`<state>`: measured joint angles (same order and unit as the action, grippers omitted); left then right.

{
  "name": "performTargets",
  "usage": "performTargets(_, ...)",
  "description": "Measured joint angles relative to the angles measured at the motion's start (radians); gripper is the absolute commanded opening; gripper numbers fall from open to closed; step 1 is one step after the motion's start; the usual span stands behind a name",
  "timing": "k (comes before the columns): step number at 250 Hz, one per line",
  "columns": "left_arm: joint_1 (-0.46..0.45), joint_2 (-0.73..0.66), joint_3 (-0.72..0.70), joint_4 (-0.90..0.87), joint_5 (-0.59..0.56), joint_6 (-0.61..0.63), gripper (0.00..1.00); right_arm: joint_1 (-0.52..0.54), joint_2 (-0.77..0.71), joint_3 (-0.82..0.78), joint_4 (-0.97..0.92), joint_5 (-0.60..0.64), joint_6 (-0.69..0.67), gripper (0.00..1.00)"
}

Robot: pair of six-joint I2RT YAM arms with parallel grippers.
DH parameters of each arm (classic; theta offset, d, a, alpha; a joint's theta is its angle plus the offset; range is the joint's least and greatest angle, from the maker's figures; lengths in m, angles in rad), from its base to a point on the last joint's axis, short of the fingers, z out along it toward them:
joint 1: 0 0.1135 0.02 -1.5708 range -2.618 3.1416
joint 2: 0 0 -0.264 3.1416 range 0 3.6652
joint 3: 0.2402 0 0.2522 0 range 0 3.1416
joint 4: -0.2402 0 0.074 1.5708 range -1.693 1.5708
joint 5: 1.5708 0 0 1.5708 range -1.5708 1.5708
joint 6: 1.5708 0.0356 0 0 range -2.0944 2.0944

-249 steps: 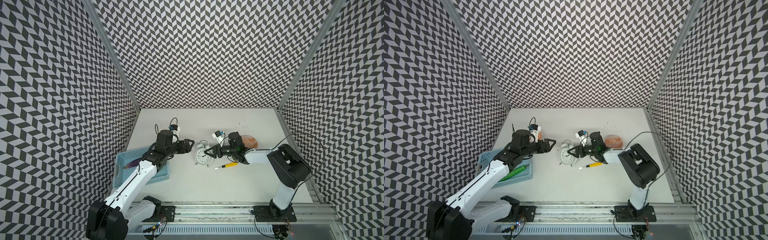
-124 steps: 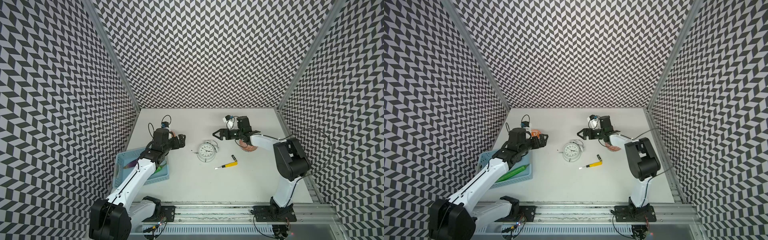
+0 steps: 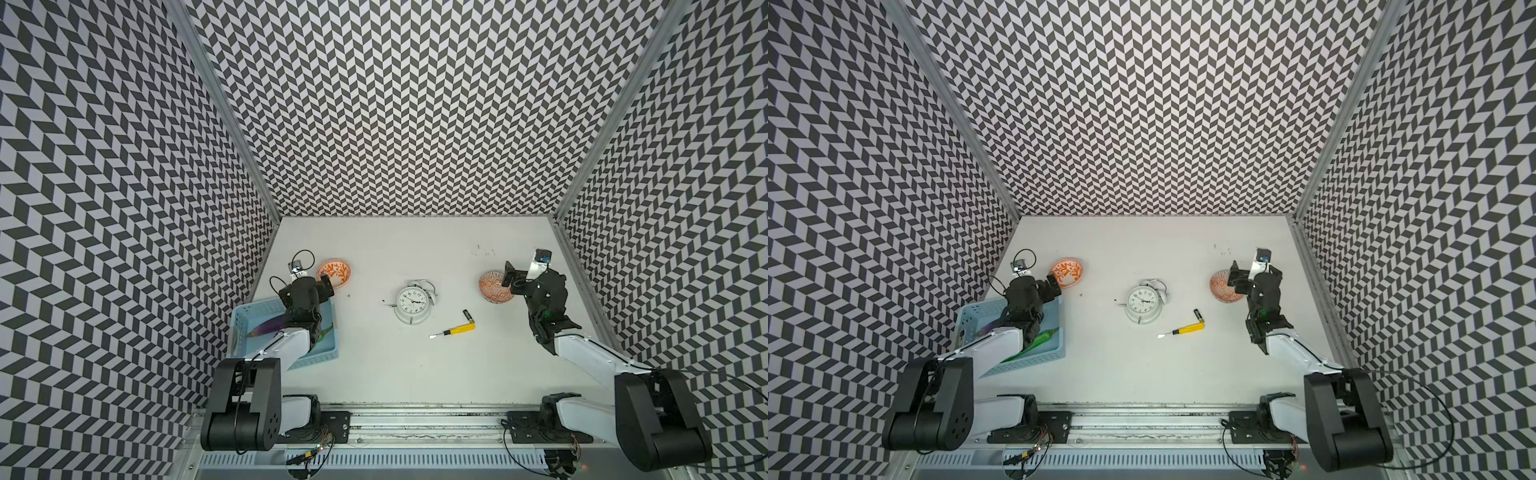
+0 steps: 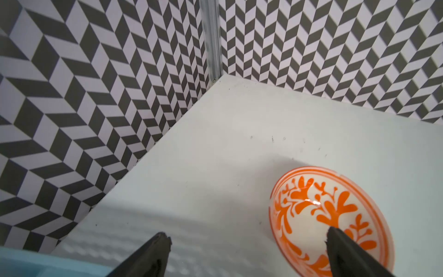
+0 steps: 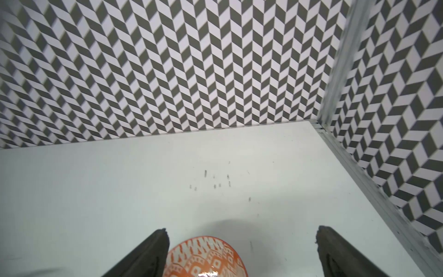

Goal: Remove the battery from the alarm
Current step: Reset both arms

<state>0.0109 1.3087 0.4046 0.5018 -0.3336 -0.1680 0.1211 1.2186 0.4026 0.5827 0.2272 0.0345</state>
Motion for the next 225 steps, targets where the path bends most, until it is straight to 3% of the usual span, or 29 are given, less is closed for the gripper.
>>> performTargets(46, 0.045, 0.089, -0.069, 0.251, 0.101, 0.081, 1.0, -0.025, 0.027, -0.19, 0.291, -0.016, -0.025, 0.99)
performTargets(109, 0.019, 0.104, -0.145, 0.522, 0.368, 0.176, 1.0, -0.085, 0.281, -0.222, 0.584, -0.143, -0.035, 0.99)
performTargets(153, -0.001, 0.22, -0.22, 0.717, 0.386, 0.178, 1.0, -0.103, 0.315, -0.143, 0.578, -0.223, -0.039, 0.99)
performTargets(225, -0.002, 0.253, -0.129, 0.702, 0.346, 0.171, 1.0, -0.108, 0.315, -0.121, 0.568, -0.266, -0.047, 0.99)
